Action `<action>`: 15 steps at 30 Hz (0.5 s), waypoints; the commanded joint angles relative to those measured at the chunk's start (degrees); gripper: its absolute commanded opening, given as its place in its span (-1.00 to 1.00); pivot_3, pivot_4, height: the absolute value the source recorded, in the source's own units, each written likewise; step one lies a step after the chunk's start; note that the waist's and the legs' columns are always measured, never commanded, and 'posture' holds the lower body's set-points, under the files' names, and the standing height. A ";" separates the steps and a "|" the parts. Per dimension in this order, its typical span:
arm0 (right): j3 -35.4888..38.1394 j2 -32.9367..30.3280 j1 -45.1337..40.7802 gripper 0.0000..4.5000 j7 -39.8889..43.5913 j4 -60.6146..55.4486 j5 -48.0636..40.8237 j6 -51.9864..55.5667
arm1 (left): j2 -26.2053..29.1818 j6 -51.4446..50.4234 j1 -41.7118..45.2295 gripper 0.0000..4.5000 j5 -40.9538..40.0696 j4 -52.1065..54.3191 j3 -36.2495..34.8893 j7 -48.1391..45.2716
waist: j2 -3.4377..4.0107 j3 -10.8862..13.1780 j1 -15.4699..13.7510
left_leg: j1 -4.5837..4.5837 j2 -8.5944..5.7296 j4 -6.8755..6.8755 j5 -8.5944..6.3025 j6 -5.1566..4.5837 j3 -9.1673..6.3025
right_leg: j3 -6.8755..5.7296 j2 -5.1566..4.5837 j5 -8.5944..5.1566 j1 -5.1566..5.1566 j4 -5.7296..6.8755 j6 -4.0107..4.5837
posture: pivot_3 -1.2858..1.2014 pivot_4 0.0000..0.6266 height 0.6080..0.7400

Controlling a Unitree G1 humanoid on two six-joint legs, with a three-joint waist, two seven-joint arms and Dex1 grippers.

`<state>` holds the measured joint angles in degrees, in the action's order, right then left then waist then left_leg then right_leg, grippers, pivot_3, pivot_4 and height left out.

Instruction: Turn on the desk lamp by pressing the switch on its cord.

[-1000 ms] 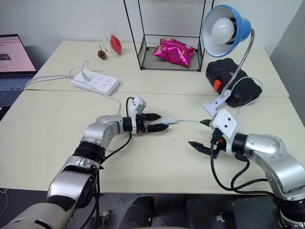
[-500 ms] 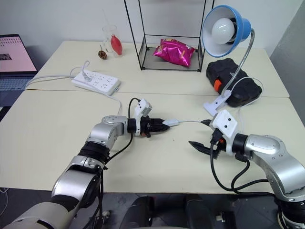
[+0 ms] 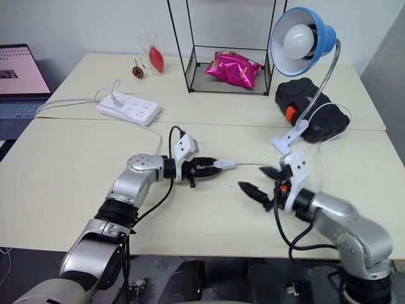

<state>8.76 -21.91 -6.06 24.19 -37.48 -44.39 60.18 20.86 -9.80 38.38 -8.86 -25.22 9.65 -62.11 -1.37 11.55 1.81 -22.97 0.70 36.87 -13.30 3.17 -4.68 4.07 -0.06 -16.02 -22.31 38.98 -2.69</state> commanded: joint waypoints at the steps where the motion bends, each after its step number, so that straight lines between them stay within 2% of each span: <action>1: 4.87 8.44 -0.74 1.00 -11.71 -1.43 -10.54 5.13 | 0.38 0.27 -0.90 -0.50 -1.51 7.43 -2.19 2.22 | -0.01 -0.01 0.01 | 0.00 0.00 0.04 0.00 0.00 0.01 | 0.00 0.00 0.00 0.01 0.00 0.00 | 0.03 -0.52 1.00; 3: 6.34 15.82 -2.20 1.00 -19.91 1.26 -15.64 5.92 | 0.47 -0.94 -1.57 -0.50 -1.85 10.62 -2.70 3.33 | 0.00 -0.01 0.14 | 0.03 0.04 0.04 0.00 0.00 0.00 | 0.00 0.01 0.00 0.02 0.00 -0.01 | 0.03 -0.52 1.00; 6: 7.31 22.94 -4.46 1.00 -29.05 4.80 -21.38 5.38 | 0.58 -3.49 -1.87 -0.50 -2.14 13.72 -2.98 4.56 | 0.02 0.00 0.23 | 0.07 0.08 0.00 0.01 -0.01 0.00 | 0.02 0.08 -0.01 0.00 0.04 -0.02 | 0.03 -0.52 1.00; 12: 6.88 30.56 -8.64 1.00 -39.92 10.89 -27.08 -0.08 | 0.96 -9.65 -2.28 -0.50 -3.84 18.92 -3.20 6.29 | 0.03 0.00 0.42 | 0.01 0.06 0.00 0.01 -0.01 0.03 | 0.04 0.08 -0.01 -0.02 -0.01 -0.02 | 0.03 -0.52 1.00; 15: 6.13 31.13 -9.81 1.00 -42.49 13.01 -29.51 -2.84 | 1.08 -11.53 -2.21 -0.50 -4.14 20.23 -3.30 7.07 | 0.03 0.00 0.53 | 0.00 0.03 -0.04 0.01 -0.01 0.04 | 0.04 0.05 -0.01 -0.03 -0.03 -0.02 | 0.03 -0.52 1.00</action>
<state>15.64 5.61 -15.60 -16.77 -24.38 -70.96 59.91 21.46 -20.40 35.93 -11.61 -8.04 7.21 -55.63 -1.33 11.55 2.34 -22.98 0.74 36.80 -13.29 3.16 -4.65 4.10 0.00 -16.03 -22.35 38.95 -2.71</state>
